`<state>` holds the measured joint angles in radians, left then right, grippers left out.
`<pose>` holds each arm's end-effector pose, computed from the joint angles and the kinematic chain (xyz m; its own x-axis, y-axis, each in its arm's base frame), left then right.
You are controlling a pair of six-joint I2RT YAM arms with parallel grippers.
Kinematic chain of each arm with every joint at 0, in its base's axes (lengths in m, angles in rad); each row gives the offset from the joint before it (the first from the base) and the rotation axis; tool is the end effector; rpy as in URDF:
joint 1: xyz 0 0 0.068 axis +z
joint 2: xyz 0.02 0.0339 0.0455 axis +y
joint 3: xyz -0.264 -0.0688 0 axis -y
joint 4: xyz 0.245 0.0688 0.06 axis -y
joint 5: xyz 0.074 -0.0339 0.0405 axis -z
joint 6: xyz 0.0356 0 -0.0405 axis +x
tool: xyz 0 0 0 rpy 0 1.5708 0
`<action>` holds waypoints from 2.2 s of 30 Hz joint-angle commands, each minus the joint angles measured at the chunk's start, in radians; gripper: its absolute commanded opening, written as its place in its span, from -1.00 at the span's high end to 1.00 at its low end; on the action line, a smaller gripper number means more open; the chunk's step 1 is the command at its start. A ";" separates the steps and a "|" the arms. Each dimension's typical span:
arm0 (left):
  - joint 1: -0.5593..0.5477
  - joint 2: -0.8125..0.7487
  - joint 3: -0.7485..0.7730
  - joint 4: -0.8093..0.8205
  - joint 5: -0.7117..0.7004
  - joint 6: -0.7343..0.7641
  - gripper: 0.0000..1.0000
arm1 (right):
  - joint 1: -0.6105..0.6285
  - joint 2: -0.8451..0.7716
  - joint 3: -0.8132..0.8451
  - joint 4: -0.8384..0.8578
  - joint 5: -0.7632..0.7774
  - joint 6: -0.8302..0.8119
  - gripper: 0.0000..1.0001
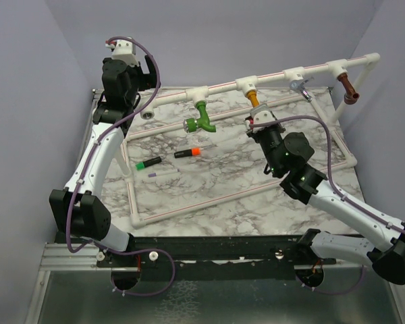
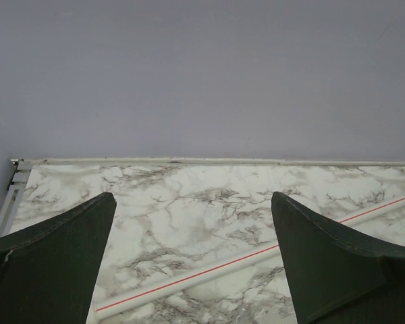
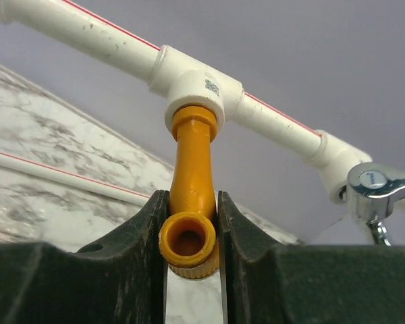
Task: Install the water faucets
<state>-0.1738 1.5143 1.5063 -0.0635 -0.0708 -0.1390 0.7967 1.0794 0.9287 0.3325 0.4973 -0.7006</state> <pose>0.3548 -0.0597 0.4273 -0.0840 -0.1256 -0.9885 0.0923 0.9868 -0.1332 0.1871 0.1670 0.3878 0.2903 -0.5135 -0.8075 -0.1482 0.8095 -0.5681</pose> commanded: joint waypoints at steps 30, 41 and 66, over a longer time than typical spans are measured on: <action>-0.020 0.084 -0.085 -0.175 0.028 -0.010 -0.98 | -0.003 -0.036 -0.082 0.151 0.042 1.602 0.99; -0.018 0.085 -0.086 -0.176 0.022 -0.008 -0.98 | -0.004 -0.028 -0.097 0.216 0.013 1.996 0.99; -0.017 0.085 -0.086 -0.176 0.023 -0.008 -0.98 | -0.004 -0.082 -0.015 -0.023 0.013 2.180 0.65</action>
<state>-0.1677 1.5120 1.5051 -0.0696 -0.0700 -0.1417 0.7700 1.0325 0.8650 0.3164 0.6075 1.4151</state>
